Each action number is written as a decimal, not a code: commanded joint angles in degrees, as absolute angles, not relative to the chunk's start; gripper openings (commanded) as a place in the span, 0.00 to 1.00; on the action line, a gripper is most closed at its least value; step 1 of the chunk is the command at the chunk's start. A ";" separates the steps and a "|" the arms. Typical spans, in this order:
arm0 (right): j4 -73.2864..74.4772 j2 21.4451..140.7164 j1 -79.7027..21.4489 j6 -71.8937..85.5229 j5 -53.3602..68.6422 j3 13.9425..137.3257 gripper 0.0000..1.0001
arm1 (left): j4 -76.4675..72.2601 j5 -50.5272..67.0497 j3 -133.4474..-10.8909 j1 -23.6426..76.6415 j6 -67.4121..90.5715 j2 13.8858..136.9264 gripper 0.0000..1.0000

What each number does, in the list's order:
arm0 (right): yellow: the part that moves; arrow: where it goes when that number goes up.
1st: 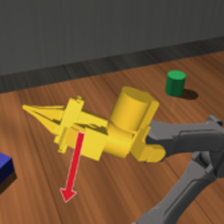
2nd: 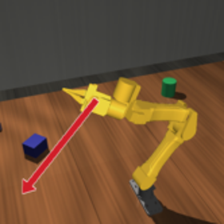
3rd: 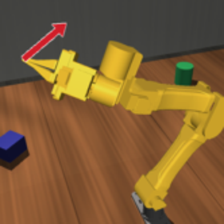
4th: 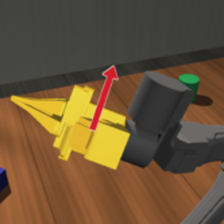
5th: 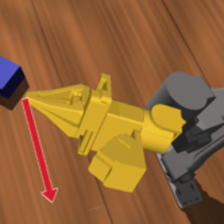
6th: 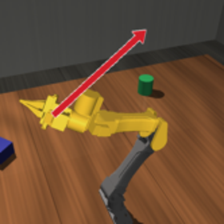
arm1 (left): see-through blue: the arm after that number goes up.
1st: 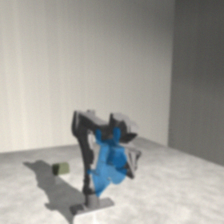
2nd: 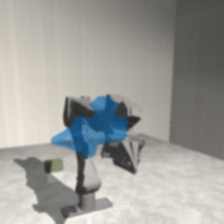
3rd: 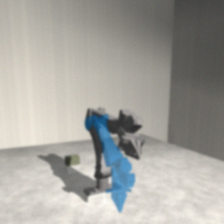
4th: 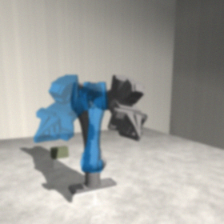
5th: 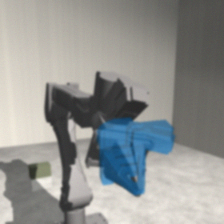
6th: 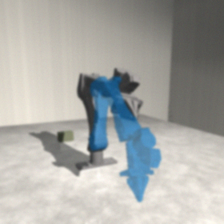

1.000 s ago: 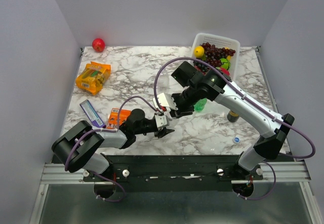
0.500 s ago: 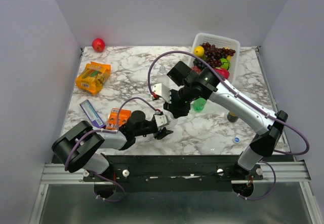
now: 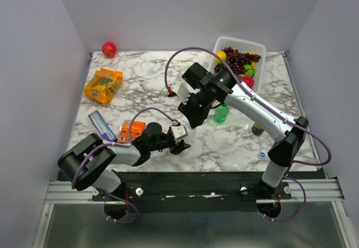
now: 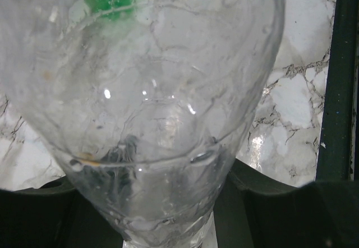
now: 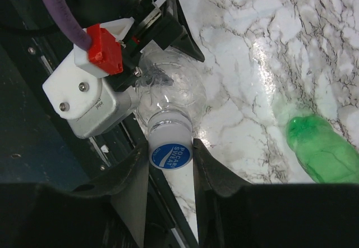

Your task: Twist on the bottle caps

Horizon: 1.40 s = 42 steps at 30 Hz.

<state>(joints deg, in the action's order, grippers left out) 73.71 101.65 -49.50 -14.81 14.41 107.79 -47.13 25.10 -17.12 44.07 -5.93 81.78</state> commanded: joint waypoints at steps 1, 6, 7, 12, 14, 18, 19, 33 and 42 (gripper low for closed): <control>83.58 106.08 -49.31 -10.99 9.85 106.17 0.00 | -54.93 22.06 -20.57 44.03 -4.75 81.12 0.00; 81.83 104.86 -49.83 -14.14 4.84 106.17 0.01 | -53.88 24.25 -21.36 44.03 -3.96 81.56 0.00; 81.65 104.85 -49.83 -15.11 3.53 106.17 0.01 | -53.96 24.52 -21.44 44.03 -3.78 81.74 0.00; 80.33 104.85 -50.54 -16.70 -3.86 104.86 0.00 | -54.58 24.44 -22.15 44.12 -3.25 82.26 0.00; 80.59 105.12 -50.80 -16.61 -3.26 104.94 0.01 | -55.37 24.08 -22.15 44.12 -2.90 82.27 0.00; 80.77 105.82 -51.94 -16.70 -2.64 105.38 0.00 | -57.22 24.34 -21.97 44.12 -2.73 82.62 0.00; 80.68 105.91 -51.94 -16.70 -2.90 105.82 0.00 | -57.30 24.26 -21.89 44.12 -2.55 82.62 0.00; 83.67 105.82 -52.03 -18.89 -2.73 117.22 0.53 | -55.11 26.46 -20.48 44.12 -2.64 82.53 0.00; 86.92 104.94 -52.03 -23.55 6.49 122.61 0.71 | -54.32 27.51 -20.48 44.03 -2.90 83.94 0.00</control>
